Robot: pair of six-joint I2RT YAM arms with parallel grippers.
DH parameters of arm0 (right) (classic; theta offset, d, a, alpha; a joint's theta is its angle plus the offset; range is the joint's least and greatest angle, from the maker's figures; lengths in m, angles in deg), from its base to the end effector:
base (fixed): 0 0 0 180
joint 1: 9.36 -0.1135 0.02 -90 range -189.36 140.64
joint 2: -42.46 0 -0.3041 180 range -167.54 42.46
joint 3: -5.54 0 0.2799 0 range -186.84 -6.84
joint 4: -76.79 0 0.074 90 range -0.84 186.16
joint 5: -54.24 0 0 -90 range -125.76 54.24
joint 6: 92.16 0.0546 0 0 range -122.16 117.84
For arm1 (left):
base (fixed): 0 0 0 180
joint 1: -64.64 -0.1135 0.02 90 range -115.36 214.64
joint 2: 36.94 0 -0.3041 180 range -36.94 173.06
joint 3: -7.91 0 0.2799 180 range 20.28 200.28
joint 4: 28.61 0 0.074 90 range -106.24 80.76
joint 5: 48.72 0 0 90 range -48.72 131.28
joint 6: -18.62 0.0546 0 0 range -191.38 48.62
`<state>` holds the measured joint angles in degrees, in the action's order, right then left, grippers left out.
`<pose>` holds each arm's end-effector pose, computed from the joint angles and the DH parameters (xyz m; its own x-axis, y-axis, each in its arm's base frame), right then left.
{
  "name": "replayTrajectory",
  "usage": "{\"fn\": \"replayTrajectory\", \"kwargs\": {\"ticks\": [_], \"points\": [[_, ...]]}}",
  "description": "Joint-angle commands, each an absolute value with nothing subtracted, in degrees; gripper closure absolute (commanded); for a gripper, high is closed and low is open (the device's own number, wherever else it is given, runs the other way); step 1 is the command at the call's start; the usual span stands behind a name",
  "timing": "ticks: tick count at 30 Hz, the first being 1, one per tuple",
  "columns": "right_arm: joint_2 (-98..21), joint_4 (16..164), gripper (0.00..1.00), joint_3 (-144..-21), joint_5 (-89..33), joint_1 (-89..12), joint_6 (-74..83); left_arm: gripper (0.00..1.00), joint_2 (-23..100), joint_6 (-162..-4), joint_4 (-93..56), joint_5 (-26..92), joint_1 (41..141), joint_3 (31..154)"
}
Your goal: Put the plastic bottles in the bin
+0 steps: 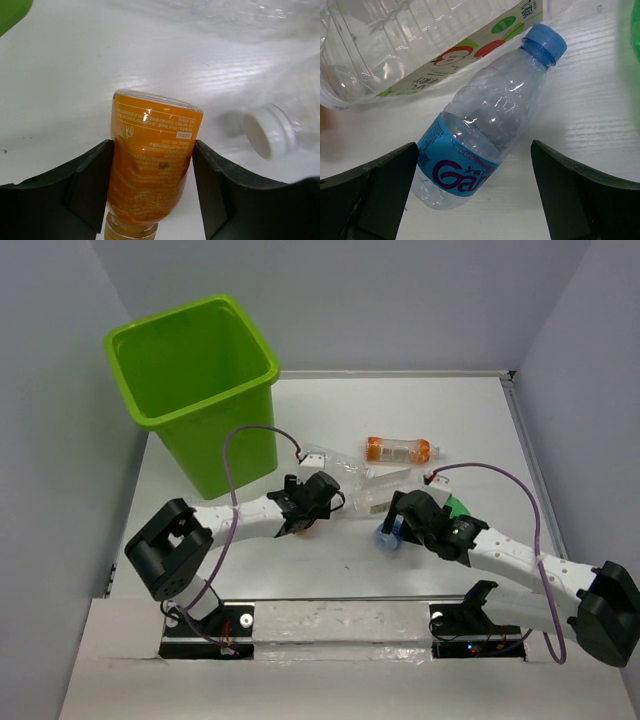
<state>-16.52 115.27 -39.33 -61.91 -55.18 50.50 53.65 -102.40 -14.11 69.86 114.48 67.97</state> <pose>0.1632 0.1335 0.2082 -0.6992 0.3045 -0.6468 0.1628 0.9488 0.2707 0.2460 -0.2510 0.1891 -0.6245 0.0383 -0.7801 0.1532 0.9854 -0.0742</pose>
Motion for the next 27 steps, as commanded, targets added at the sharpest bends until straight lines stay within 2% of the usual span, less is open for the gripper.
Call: {"fn": "replayTrajectory", "kwargs": {"ticks": [1,5,10,15,18,23,27], "points": [[-18.62,107.89,0.0,-37.95,-64.41,-55.15,54.0,0.42,42.89,-104.33,-11.32,70.73,118.51,67.92],[-21.17,105.07,0.01,-35.94,-63.62,-55.15,55.93,0.44,32.52,-103.2,-10.26,68.36,119.48,70.11],[-18.29,105.16,0.17,-33.56,-62.65,-55.15,58.13,0.44,20.9,-99.08,-10.0,67.73,119.48,79.75],[-10.99,107.0,0.38,-31.8,-59.93,-55.15,57.78,0.44,20.36,-92.66,-9.38,73.43,119.39,93.91],[-5.99,111.29,0.44,-31.54,-57.38,-55.15,56.9,0.44,23.51,-86.61,-10.0,79.92,118.26,102.61],[2.98,117.28,0.45,-32.94,-53.77,-55.15,55.76,0.44,29.59,-82.01,-6.49,80.05,107.29,117.02],[9.49,123.51,0.46,-36.97,-53.25,-55.15,52.51,0.43,34.68,-83.5,-4.03,73.65,93.4,120.3]]}}
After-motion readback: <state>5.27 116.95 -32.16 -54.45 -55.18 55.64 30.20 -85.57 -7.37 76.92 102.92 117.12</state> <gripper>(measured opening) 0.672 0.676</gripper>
